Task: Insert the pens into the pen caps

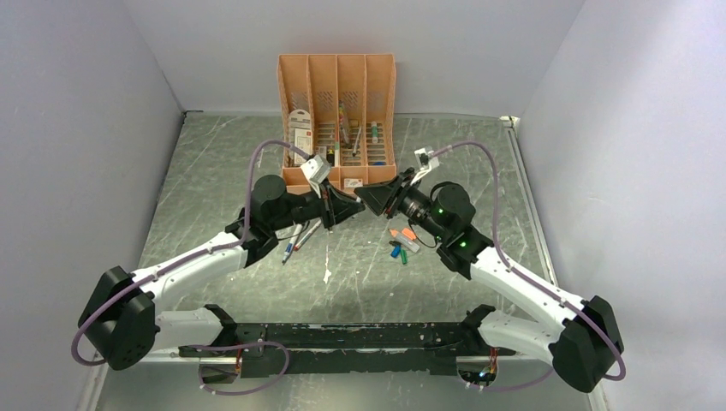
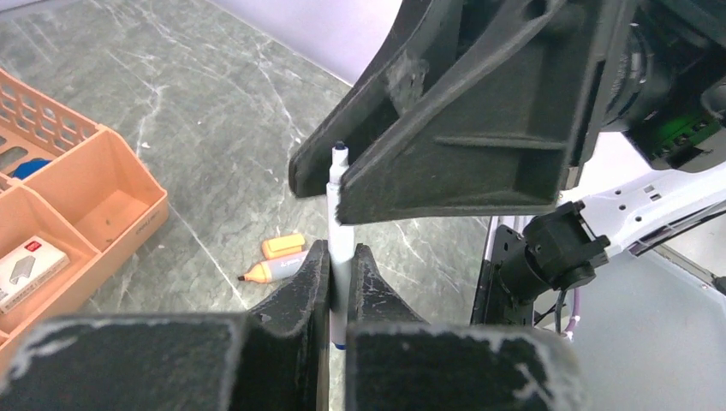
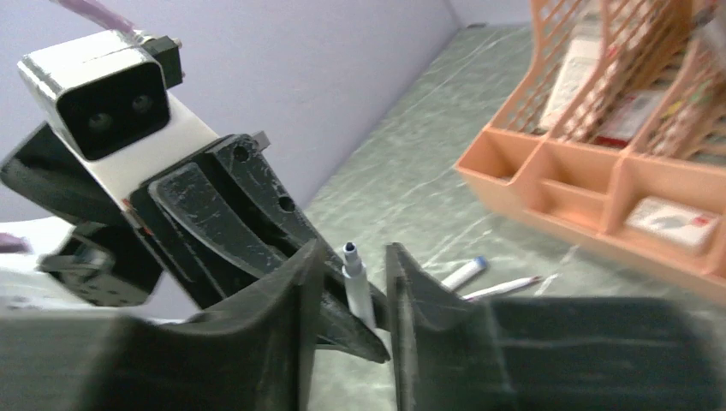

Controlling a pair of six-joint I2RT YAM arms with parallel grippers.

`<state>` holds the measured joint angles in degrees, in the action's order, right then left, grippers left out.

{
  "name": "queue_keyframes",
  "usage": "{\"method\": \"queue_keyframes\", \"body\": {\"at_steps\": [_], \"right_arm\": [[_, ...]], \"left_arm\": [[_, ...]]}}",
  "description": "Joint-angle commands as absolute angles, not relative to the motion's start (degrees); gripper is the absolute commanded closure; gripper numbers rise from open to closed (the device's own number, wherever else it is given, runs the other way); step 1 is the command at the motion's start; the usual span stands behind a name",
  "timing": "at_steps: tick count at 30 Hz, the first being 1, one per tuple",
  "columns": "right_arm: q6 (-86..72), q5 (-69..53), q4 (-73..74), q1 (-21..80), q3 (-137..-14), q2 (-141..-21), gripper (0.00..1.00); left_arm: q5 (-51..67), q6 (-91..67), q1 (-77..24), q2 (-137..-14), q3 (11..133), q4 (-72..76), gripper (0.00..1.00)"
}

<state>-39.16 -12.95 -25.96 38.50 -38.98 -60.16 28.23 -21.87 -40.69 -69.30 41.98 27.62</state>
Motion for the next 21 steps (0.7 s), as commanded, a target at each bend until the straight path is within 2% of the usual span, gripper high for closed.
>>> {"method": "queue_keyframes", "body": {"at_steps": [1, 2, 4, 5, 8, 13, 21], "right_arm": [[-38.4, -6.0, -24.4, 38.9, -38.0, -55.8, 0.49], [-37.2, -3.1, -21.0, 38.9, -38.4, -54.8, 0.39], [-36.2, 5.0, -11.5, 38.9, -40.2, -53.7, 0.34], [-37.5, 10.2, -6.2, 38.9, -41.3, -53.7, 0.35], [-34.1, 18.4, 4.9, 38.3, -43.4, -56.4, 0.46], [-34.2, 24.5, 22.8, 37.9, -50.0, -70.6, 0.64], [-36.2, 19.5, 22.2, 37.7, -47.6, -80.3, 0.63]], "left_arm": [[22.8, -19.6, -41.2, -67.9, 41.2, 26.5, 0.93], [20.6, -17.8, -41.1, -67.5, 41.3, 24.7, 0.93], [16.9, -15.3, -40.9, -66.8, 41.4, 21.2, 0.93], [15.2, -14.5, -40.7, -66.7, 41.7, 19.1, 0.93], [12.0, -12.2, -40.4, -67.1, 43.3, 14.4, 0.93], [13.2, -13.1, -40.4, -69.2, 44.7, 13.6, 0.93], [13.8, -13.4, -40.3, -69.7, 44.8, 13.3, 0.93]]}}
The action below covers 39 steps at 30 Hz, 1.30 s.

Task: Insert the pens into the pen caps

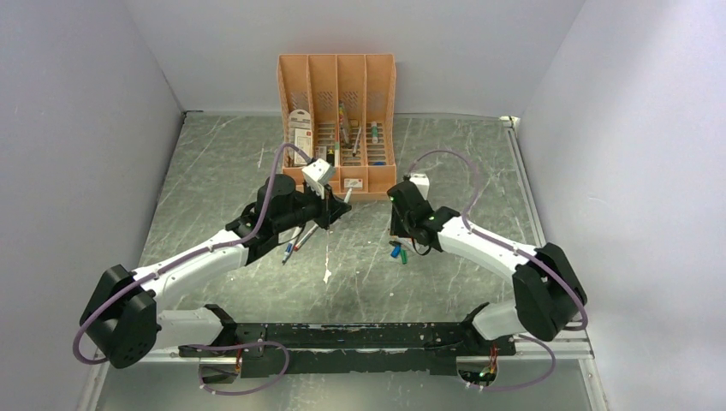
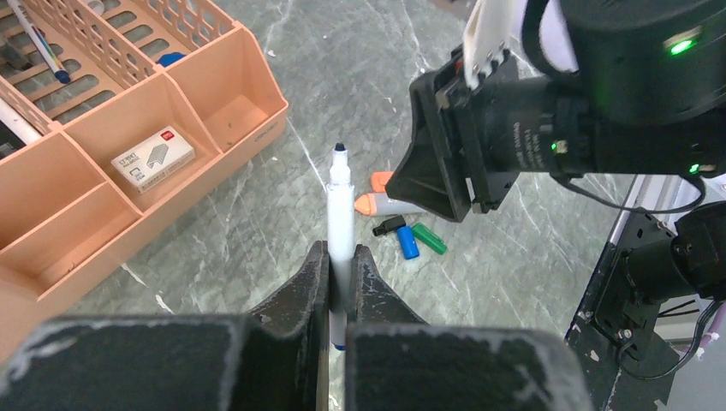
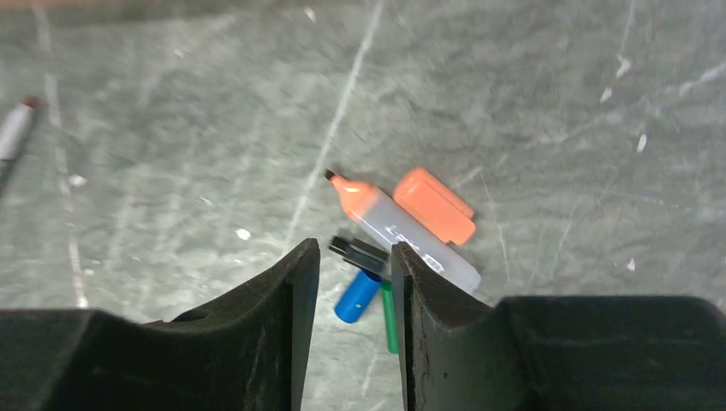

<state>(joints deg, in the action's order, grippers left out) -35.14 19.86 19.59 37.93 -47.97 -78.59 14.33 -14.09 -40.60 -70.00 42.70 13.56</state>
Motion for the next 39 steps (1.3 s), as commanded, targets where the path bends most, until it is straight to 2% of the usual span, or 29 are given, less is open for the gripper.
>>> {"method": "queue_keyframes", "body": {"at_steps": [1, 6, 10, 19, 24, 29, 35, 39], "right_arm": [[-36.5, 18.8, 22.1, 37.7, -47.5, -81.5, 0.62], [-37.5, 16.4, 20.7, 37.6, -46.6, -86.5, 0.60], [-38.0, 15.7, 19.3, 37.6, -45.2, -87.6, 0.53], [-38.7, 14.1, 17.0, 37.8, -44.5, -89.6, 0.55], [-38.5, 14.7, 16.5, 38.1, -44.3, -86.8, 0.57], [-37.8, 15.2, 17.2, 38.1, -45.6, -88.3, 0.65], [-35.5, 14.2, 16.3, 38.5, -46.1, -89.0, 0.80], [-32.8, 14.1, 16.0, 39.8, -47.3, -89.5, 0.84]], "left_arm": [[13.7, -13.5, -40.3, -69.4, 44.7, 13.3, 0.93], [13.4, -13.5, -40.3, -68.7, 44.0, 13.4, 0.93], [13.3, -13.8, -40.3, -68.4, 43.2, 13.8, 0.93], [13.2, -14.0, -40.3, -67.9, 42.5, 13.7, 0.93], [12.7, -14.1, -40.3, -67.5, 42.1, 14.0, 0.93], [12.8, -14.2, -40.3, -67.3, 42.3, 13.7, 0.93], [12.0, -14.1, -40.3, -66.1, 41.9, 13.2, 0.93], [10.7, -14.8, -40.3, -65.1, 41.4, 13.2, 0.93]]}}
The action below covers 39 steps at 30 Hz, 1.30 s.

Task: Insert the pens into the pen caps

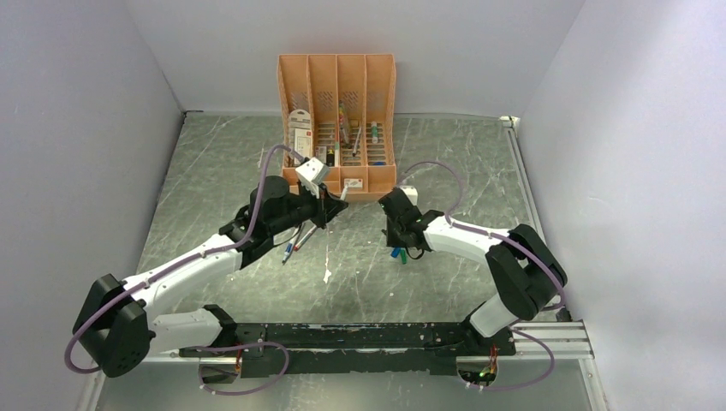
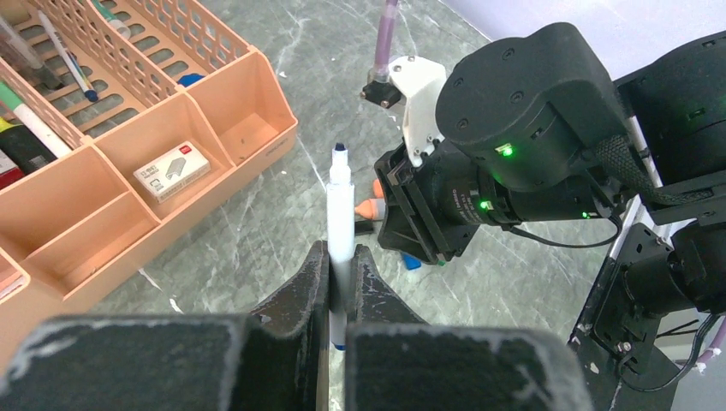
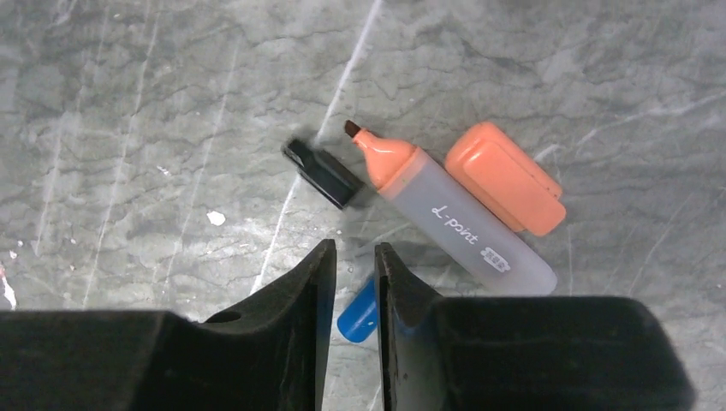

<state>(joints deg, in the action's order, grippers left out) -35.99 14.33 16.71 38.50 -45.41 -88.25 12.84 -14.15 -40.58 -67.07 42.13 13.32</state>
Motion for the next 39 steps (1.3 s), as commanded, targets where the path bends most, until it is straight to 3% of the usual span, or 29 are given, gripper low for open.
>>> {"method": "queue_keyframes", "body": {"at_steps": [1, 7, 11, 17, 21, 24, 26, 28, 30, 39], "right_arm": [[-32.0, 14.0, 15.7, 40.3, -47.6, -89.4, 0.84], [-30.9, 14.4, 14.6, 43.2, -49.5, -90.4, 0.84], [-34.1, 15.5, 12.6, 43.5, -49.0, -88.8, 0.76], [-37.5, 21.9, 16.5, 43.5, -52.3, -90.7, 0.81], [-35.1, 22.7, 15.3, 42.9, -53.9, -92.3, 0.58], [-34.0, 23.4, 15.5, 42.1, -56.2, -95.1, 0.54], [-33.9, 23.4, 15.4, 41.2, -57.0, -97.1, 0.60], [-34.8, 23.6, 15.1, 40.6, -58.2, -98.5, 0.77], [-35.1, 23.8, 14.4, 40.1, -58.6, -99.3, 0.86], [-33.8, 20.5, 11.8, 38.9, -57.7, -101.6, 0.95]], "left_arm": [[10.3, -15.0, -40.3, -64.9, 41.2, 13.2, 0.93], [8.4, -15.7, -40.3, -63.7, 40.5, 13.1, 0.93], [7.2, -16.2, -40.3, -62.5, 40.2, 12.6, 0.93], [5.9, -17.1, -40.3, -60.6, 39.6, 11.3, 0.93], [5.2, -17.5, -40.3, -59.2, 38.6, 11.4, 0.93], [4.8, -17.7, -40.3, -59.2, 38.3, 11.4, 0.93], [4.7, -17.9, -40.2, -59.3, 38.2, 11.4, 0.93], [4.9, -18.0, -40.2, -59.3, 38.2, 11.4, 0.93], [4.9, -18.1, -40.2, -59.2, 38.3, 11.2, 0.93], [5.0, -18.5, -40.2, -58.7, 37.4, 11.1, 0.93]]}}
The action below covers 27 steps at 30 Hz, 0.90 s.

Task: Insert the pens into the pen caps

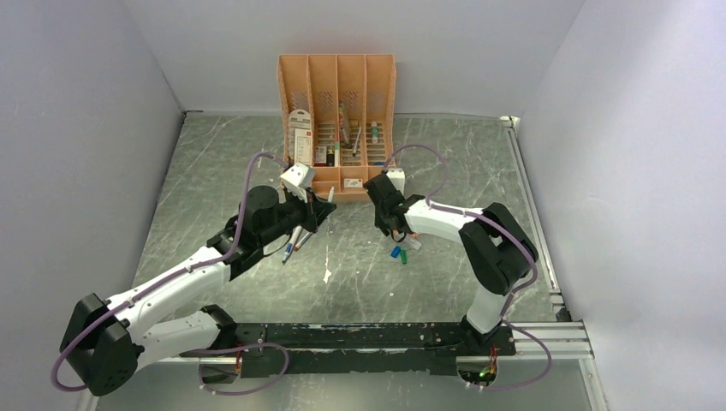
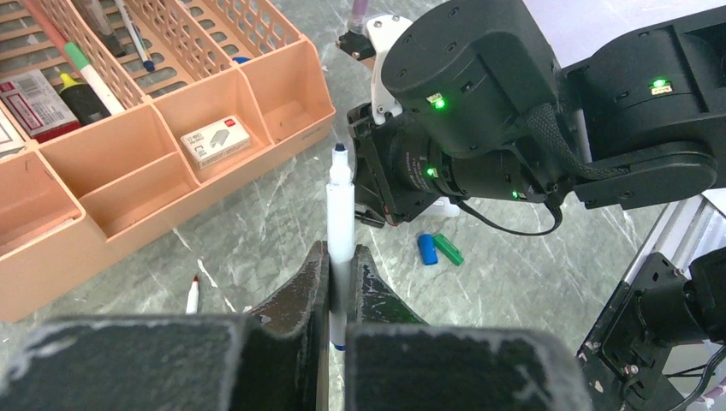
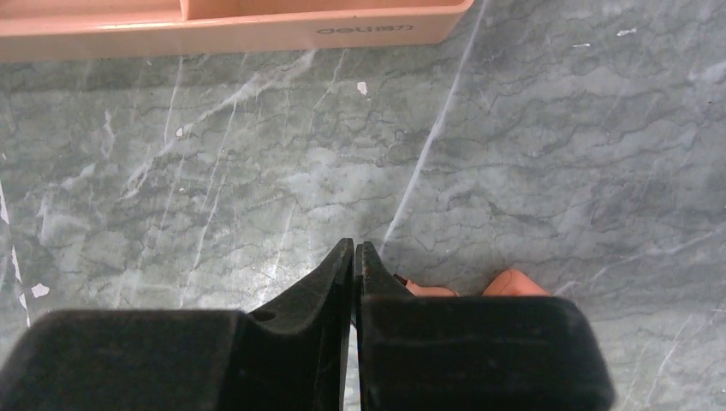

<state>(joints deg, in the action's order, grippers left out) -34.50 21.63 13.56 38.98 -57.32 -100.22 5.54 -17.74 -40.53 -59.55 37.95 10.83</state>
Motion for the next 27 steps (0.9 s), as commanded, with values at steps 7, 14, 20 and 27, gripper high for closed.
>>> {"method": "queue_keyframes", "body": {"at_steps": [7, 14, 20, 27], "right_arm": [[-34.2, 15.7, 9.8, 40.4, -53.7, -101.7, 1.00], [-37.6, 16.6, 10.4, 44.6, -50.1, -98.4, 1.00], [-38.9, 19.9, 13.9, 46.2, -49.7, -94.7, 1.00], [-41.9, 23.2, 15.5, 46.2, -49.6, -88.3, 0.65]], "left_arm": [[5.1, -18.5, -40.2, -58.9, 37.4, 11.1, 0.93], [5.1, -19.1, -40.2, -58.3, 36.8, 11.6, 0.93], [5.8, -19.5, -40.2, -59.4, 36.8, 12.7, 0.93], [6.0, -19.6, -40.2, -59.5, 36.8, 13.3, 0.93]]}}
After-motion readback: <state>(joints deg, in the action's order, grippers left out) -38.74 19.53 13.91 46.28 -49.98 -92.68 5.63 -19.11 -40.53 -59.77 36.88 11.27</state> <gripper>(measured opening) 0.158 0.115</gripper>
